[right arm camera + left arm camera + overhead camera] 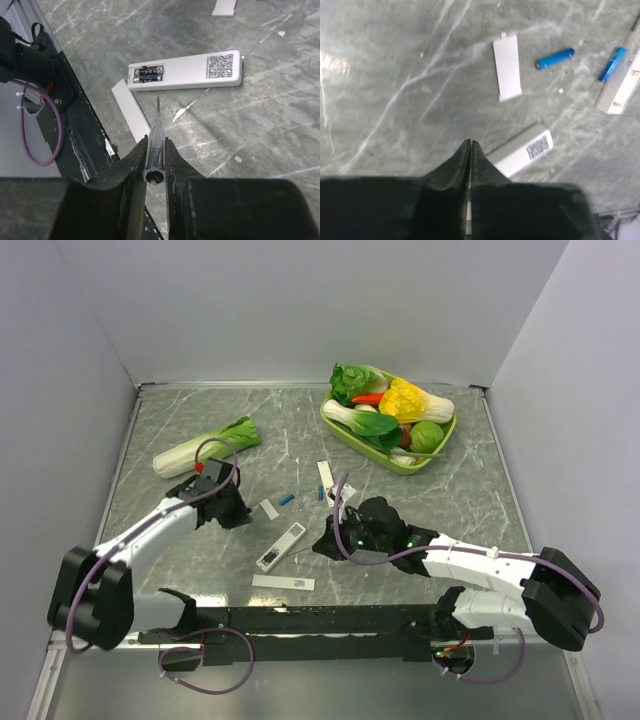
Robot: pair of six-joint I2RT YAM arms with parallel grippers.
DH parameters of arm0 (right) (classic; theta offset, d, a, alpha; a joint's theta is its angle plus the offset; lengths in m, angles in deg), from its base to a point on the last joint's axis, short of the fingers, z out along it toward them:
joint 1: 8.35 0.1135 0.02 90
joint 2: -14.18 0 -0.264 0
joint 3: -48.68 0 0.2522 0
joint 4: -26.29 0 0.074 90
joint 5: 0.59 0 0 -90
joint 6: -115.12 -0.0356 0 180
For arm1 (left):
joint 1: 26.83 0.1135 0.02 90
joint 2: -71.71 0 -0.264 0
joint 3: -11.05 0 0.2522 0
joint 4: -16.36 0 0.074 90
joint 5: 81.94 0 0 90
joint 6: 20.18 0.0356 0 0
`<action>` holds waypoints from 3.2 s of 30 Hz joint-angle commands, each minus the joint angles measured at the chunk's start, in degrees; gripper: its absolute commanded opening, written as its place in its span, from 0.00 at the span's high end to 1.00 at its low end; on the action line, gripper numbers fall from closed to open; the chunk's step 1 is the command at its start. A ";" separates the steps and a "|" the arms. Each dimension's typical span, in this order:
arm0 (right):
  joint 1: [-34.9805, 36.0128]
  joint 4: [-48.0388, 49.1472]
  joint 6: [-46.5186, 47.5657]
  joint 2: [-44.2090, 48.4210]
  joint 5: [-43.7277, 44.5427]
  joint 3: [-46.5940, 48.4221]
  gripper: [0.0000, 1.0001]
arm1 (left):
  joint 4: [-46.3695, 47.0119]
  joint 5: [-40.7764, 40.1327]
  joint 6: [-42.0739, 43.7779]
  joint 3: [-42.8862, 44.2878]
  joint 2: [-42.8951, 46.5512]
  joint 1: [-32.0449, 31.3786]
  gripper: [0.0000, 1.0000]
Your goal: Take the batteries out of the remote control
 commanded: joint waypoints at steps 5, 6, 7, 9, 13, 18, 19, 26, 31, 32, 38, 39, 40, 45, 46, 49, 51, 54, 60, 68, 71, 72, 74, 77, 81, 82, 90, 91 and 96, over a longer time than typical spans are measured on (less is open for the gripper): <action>0.18 0.44 -0.28 7.87 3.99 -1.17 1.00 | -9.95 0.73 -12.49 -8.37 13.39 -0.10 0.99; 0.26 0.09 -0.11 8.49 4.34 -1.26 1.00 | -11.09 -1.04 -13.74 -8.55 14.70 -0.28 0.99; 0.18 -0.17 0.07 9.45 4.43 -1.43 1.00 | -12.58 -1.23 -14.79 -9.07 17.07 -0.28 0.99; 0.18 -0.61 0.59 10.16 4.96 -1.61 1.00 | -12.86 -3.78 -16.12 -10.74 18.40 -0.28 0.99; 0.09 -1.06 1.21 12.00 6.19 -2.14 1.00 | -13.50 -2.65 -17.70 -12.24 16.05 -1.15 0.99; 0.18 -0.26 0.86 12.45 6.37 -2.67 1.00 | -8.29 2.99 -17.97 -14.53 9.81 -3.09 0.99; 0.18 -0.09 0.77 12.53 6.28 -2.84 1.00 | -8.20 2.72 -17.79 -14.35 9.10 -3.53 0.99; 0.00 -0.09 0.95 13.15 7.24 -3.54 1.00 | -3.90 7.11 -18.32 -15.66 6.72 -5.72 0.99; 0.09 -0.44 1.03 12.62 7.77 -3.46 1.00 | 0.76 10.02 -20.25 -16.55 6.01 -7.92 0.99; 0.09 -0.35 1.04 12.71 7.86 -3.37 1.00 | 1.20 10.02 -20.69 -16.46 6.01 -8.36 0.99; 0.18 -1.32 1.74 11.83 8.47 -2.32 1.00 | 5.68 10.81 -23.15 -15.76 4.96 -10.03 0.99; 0.18 -1.32 1.74 11.57 8.65 -2.32 1.00 | 6.56 10.98 -23.50 -15.67 4.09 -10.30 0.99; 0.09 -1.23 1.83 11.48 8.91 -2.40 1.00 | 8.39 11.16 -23.94 -15.58 3.47 -10.91 0.99; 0.18 -1.67 2.00 10.52 9.18 -2.23 1.00 | 12.45 11.07 -24.04 -13.74 -2.15 -12.58 0.99; 0.18 -1.84 2.09 10.43 9.18 -2.23 1.00 | 12.97 10.98 -23.95 -12.95 -2.94 -13.02 0.99; 0.09 -3.16 2.79 10.07 9.18 -1.88 1.00 | 13.95 9.67 -23.16 -11.11 -4.70 -13.55 0.99; 0.18 -4.04 3.84 9.90 8.48 -1.70 1.00 | 13.34 7.92 -21.67 -10.23 -5.32 -13.64 0.99; 0.18 -5.36 7.53 9.11 4.44 -0.91 1.00 | 8.87 4.49 -19.04 -7.85 -5.32 -13.64 0.99; 0.27 -13.33 17.11 4.54 2.32 5.32 1.00 | 4.36 -5.10 -15.87 -6.97 -2.95 -13.55 0.99; 0.35 -13.79 21.78 2.35 -0.32 8.66 1.00 | 8.23 -5.71 -13.75 -4.95 -5.14 -13.55 0.99; 0.53 -13.62 21.78 1.11 -1.46 8.94 1.00 | 10.33 -5.37 -12.87 -4.07 -5.50 -13.55 0.99; 1.05 -13.53 21.78 1.02 -1.46 8.85 1.00 | 11.13 -5.02 -12.52 -4.07 -5.41 -13.55 0.99; 1.32 -13.88 21.43 0.76 -0.41 8.85 1.00 | 14.28 -4.14 -12.08 -4.24 -4.97 -13.55 0.99; 2.02 -13.63 21.25 1.11 0.56 8.85 1.00 | 17.98 -1.85 -11.12 -4.42 -5.23 -13.55 0.99; 2.64 -14.24 19.15 1.02 2.23 9.81 1.00 | 19.92 1.57 -10.24 -3.90 -6.20 -13.55 0.99; 3.16 -14.41 18.88 0.94 2.58 10.25 1.00 | 19.66 1.58 -10.15 -3.89 -6.29 -13.55 0.99; 5.19 -17.39 15.98 -0.99 7.76 13.85 1.00 | 11.86 -3.15 -9.18 -3.98 -2.60 -13.55 0.99; 5.36 -17.57 15.54 -1.17 8.55 14.20 1.00 | 11.14 -3.69 -9.01 -3.98 -2.42 -13.46 0.99; 6.68 -17.40 11.59 -2.67 11.02 16.05 1.00 | 10.34 -0.98 -7.60 -5.47 -1.11 -13.29 0.99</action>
